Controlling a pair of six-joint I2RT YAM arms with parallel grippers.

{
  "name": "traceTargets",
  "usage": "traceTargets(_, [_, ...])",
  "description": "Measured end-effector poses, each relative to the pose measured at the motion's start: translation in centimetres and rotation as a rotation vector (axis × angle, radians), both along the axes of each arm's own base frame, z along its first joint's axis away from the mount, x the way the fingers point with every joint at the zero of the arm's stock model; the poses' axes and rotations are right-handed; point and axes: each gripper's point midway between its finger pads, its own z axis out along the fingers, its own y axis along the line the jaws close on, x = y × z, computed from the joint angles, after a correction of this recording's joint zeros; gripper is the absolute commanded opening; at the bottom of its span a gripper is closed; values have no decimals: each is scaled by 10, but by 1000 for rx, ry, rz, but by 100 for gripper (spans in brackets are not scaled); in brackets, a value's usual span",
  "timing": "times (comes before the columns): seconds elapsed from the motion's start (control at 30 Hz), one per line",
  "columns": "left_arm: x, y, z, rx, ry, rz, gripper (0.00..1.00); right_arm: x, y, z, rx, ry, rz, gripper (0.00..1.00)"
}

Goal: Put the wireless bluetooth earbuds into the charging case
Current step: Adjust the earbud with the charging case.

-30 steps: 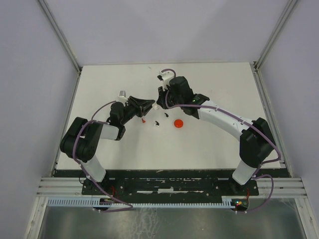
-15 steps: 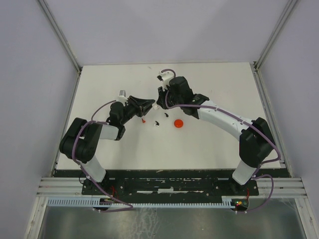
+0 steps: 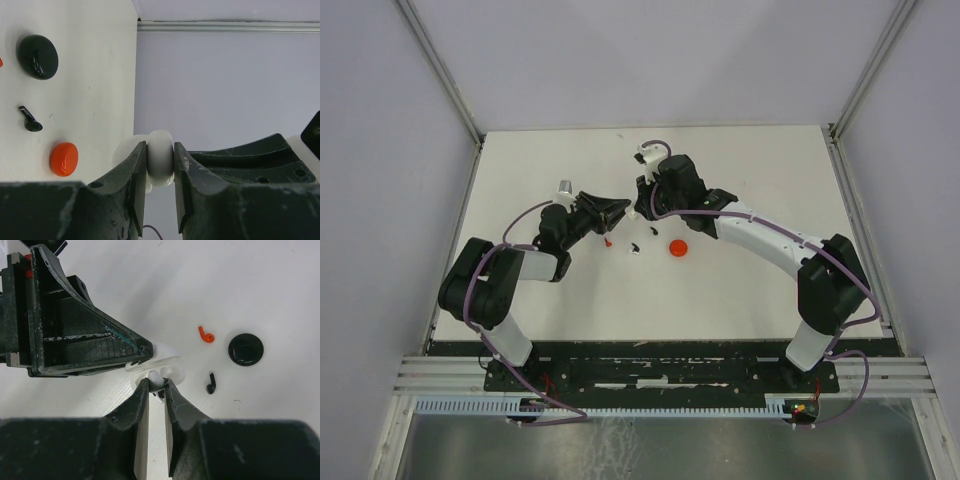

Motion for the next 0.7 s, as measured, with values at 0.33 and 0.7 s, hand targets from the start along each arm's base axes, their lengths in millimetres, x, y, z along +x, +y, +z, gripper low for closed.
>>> traceTargets(0.33, [0,0,2,-1,-2,-2,3,0,1,-6,-7,11,4,16])
traceTargets(0.7, [2,-1,4,-1,-1,-6,3,-4,5,-11,-23,14,31,54])
